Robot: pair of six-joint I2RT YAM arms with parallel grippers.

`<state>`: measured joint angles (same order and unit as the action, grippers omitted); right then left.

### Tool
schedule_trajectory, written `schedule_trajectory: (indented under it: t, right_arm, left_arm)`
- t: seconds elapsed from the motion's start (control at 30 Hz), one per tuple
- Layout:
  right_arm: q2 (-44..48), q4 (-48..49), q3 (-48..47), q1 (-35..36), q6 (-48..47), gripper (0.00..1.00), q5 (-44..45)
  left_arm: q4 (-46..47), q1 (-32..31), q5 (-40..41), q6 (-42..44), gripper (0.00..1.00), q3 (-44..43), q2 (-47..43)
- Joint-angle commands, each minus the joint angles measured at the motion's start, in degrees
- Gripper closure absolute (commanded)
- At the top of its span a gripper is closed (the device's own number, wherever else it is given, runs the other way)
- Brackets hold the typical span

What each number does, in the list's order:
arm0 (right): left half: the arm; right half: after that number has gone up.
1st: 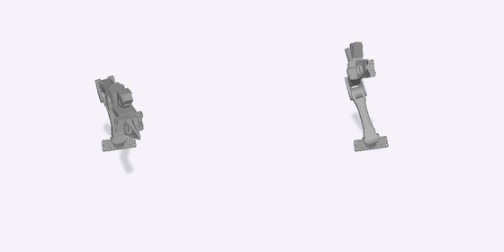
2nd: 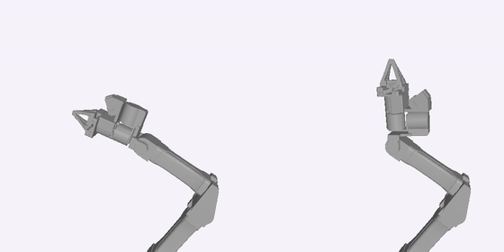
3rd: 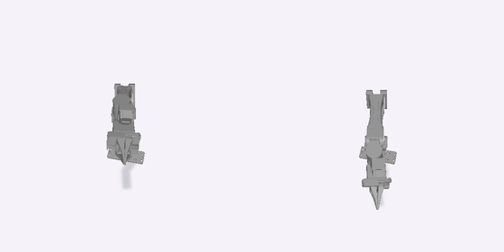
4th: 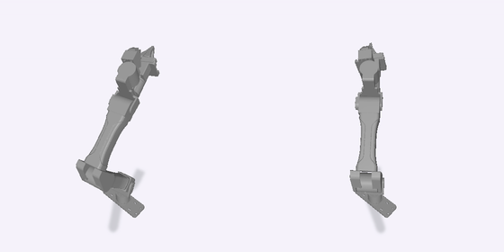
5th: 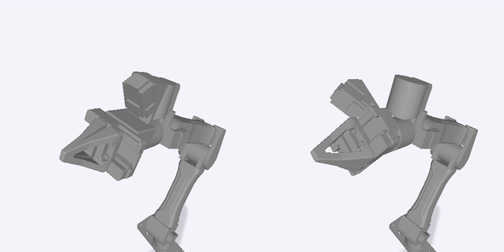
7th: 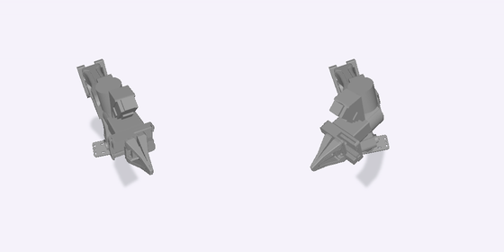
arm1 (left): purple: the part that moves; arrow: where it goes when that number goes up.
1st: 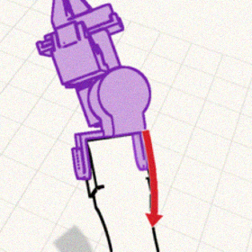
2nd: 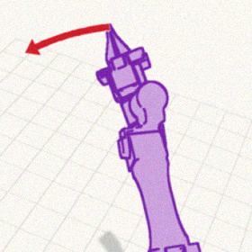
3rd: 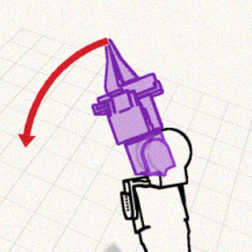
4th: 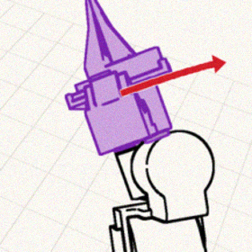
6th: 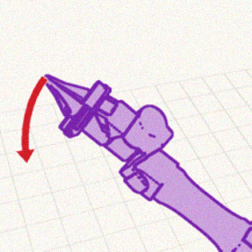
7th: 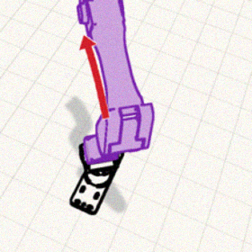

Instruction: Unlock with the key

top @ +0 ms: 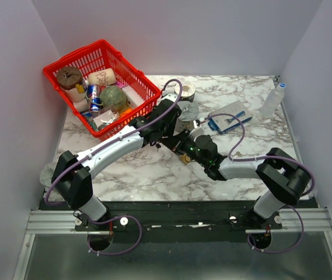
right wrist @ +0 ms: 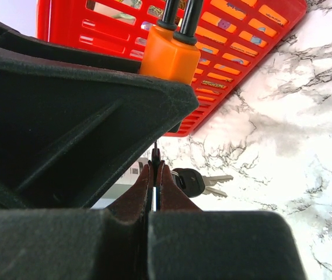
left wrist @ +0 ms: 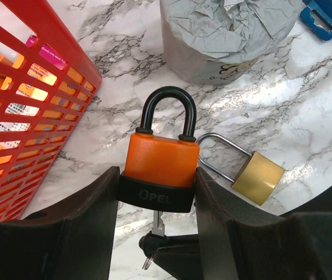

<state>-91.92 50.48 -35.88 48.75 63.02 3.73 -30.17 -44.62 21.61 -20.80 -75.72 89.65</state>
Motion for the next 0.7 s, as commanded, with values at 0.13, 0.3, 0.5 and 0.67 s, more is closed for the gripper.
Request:
schedule_trajectory:
  t: [0.13,0.3,0.5,0.67]
  right_arm:
    - [-1.07,2.17,-1.91,-0.24,0.34,0.99,2.16]
    - [-1.69,1.91,-2.88,-0.32,0.17,0.99,1.55]
    - [-1.51,1.38,-2.88,-0.41,-0.27,0.99,2.33]
    - [-2.03,1.38,-2.88,-0.85,0.69,0.99,1.99]
  left_arm:
    - [-1.47,0.06,1.16,0.23,1.00,0.49,-0.44]
    - [-1.47,0.06,1.07,0.23,1.00,0.49,-0.35]
    - [-1.56,0.06,0.98,0.14,1.00,0.49,-0.26]
    - [-1.47,0.06,1.07,0.23,1.00,0.49,-0.35]
